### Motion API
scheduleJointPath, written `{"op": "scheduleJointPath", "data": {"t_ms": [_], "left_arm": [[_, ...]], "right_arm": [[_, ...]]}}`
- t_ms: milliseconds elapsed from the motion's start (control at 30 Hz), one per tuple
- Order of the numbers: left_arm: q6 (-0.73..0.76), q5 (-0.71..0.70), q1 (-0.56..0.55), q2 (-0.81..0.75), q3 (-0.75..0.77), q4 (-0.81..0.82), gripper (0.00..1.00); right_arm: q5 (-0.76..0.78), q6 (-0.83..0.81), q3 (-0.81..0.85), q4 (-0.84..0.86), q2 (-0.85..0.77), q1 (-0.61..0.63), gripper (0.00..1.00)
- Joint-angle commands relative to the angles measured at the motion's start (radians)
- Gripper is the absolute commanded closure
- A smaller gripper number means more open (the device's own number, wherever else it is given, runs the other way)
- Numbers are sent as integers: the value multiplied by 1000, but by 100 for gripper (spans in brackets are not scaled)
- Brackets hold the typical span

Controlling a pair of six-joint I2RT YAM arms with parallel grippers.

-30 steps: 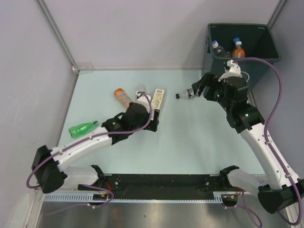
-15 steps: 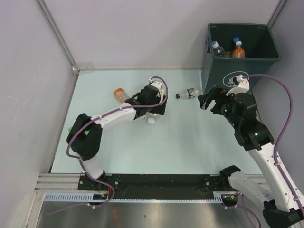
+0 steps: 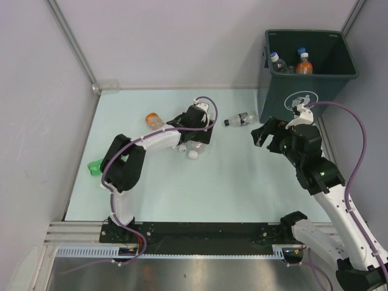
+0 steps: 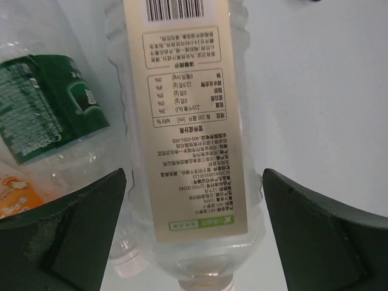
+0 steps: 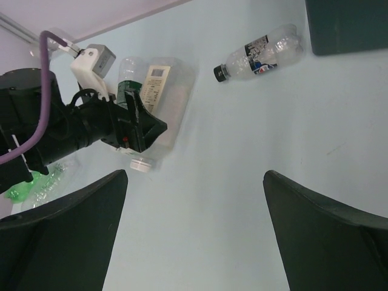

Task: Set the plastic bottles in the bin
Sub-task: Place the plastic bottle in the trash bin, then pick up the plastic bottle at the center of the board.

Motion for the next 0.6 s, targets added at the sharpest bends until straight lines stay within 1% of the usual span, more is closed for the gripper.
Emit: {"op": "scheduleJointPath", "data": {"t_ms": [0,133,167,233,267,333,367,467,533,567], "left_arm": [[1,23,8,43,53,-23,0],[-10,45,11,56,60,-26,2],[-13,56,11,53,60,-28,7],[-19,65,11,23,44,-14,14],[-25,74,11,7,33,-4,23],[-36,111,11,-51,-21,41,33],[-36,146,11,-75,-39,52,40],[-39,168,7,-163,-104,73,46],[-42,168,1,-210,-145,66,47],[-44,198,-2,-261,-157,61,48]], "right_arm": [[0,25,-13,19,-17,3,0],[0,34,-22,19,-21,3,0],[0,35,-24,17,-24,4,0],[3,40,-33,17,-27,4,0],[4,40,-36,17,-29,3,0],[9,41,-45,15,-29,4,1],[10,46,-48,17,-32,3,0],[7,51,-59,22,-34,3,0],[1,54,-64,23,-38,3,0],[-8,54,-67,26,-40,3,0]]}}
